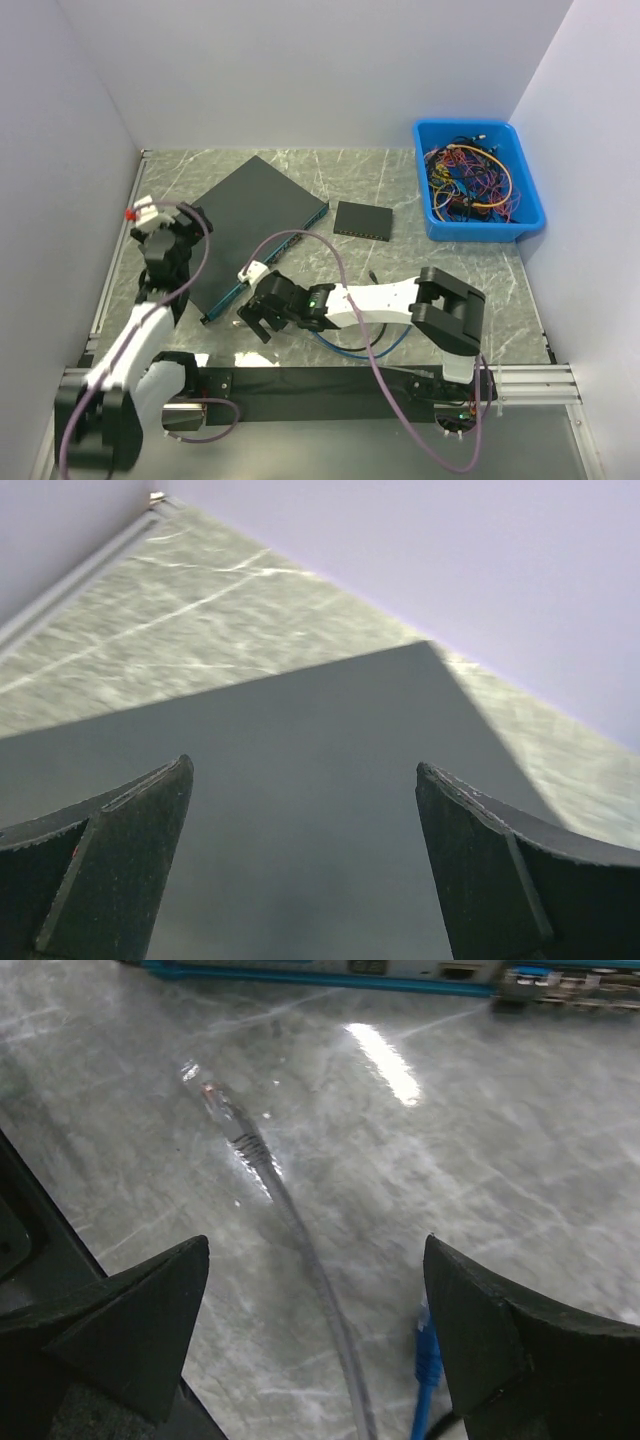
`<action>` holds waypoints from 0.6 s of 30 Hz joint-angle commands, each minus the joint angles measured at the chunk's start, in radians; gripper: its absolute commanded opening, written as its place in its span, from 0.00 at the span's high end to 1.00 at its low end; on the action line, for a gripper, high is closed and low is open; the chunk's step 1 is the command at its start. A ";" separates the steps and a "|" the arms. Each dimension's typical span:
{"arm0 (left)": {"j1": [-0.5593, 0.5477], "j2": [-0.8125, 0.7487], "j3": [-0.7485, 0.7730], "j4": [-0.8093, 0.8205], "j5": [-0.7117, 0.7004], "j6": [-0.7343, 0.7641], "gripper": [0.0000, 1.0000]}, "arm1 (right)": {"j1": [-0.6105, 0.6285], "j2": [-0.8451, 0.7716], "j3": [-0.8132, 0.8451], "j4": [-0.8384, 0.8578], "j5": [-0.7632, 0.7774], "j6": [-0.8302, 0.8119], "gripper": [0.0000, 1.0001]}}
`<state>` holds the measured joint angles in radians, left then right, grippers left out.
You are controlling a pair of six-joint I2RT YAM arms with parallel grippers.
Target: Insert the plug into the switch port
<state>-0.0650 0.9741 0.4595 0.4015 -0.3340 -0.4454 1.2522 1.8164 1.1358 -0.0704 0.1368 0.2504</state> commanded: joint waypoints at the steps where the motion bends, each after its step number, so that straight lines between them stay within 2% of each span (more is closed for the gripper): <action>1: -0.002 -0.197 -0.094 -0.066 0.108 -0.073 0.01 | 0.004 0.037 0.065 0.023 -0.068 -0.026 0.07; 5: -0.002 -0.281 -0.099 -0.156 0.098 -0.121 0.01 | 0.006 0.099 0.105 0.020 -0.072 -0.014 0.09; 9: -0.002 -0.296 -0.061 -0.236 0.095 -0.167 0.09 | 0.004 0.141 0.146 0.026 -0.089 -0.007 0.11; 14: -0.002 -0.321 -0.087 -0.225 0.102 -0.216 0.14 | 0.006 0.193 0.185 0.014 -0.080 -0.008 0.23; 18: -0.002 -0.321 -0.084 -0.242 0.110 -0.227 0.19 | 0.006 0.216 0.194 0.003 -0.069 -0.010 0.37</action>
<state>-0.0650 0.6647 0.3618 0.1707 -0.2466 -0.6415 1.2522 2.0140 1.2854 -0.0662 0.0605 0.2420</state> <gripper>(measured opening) 0.825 0.659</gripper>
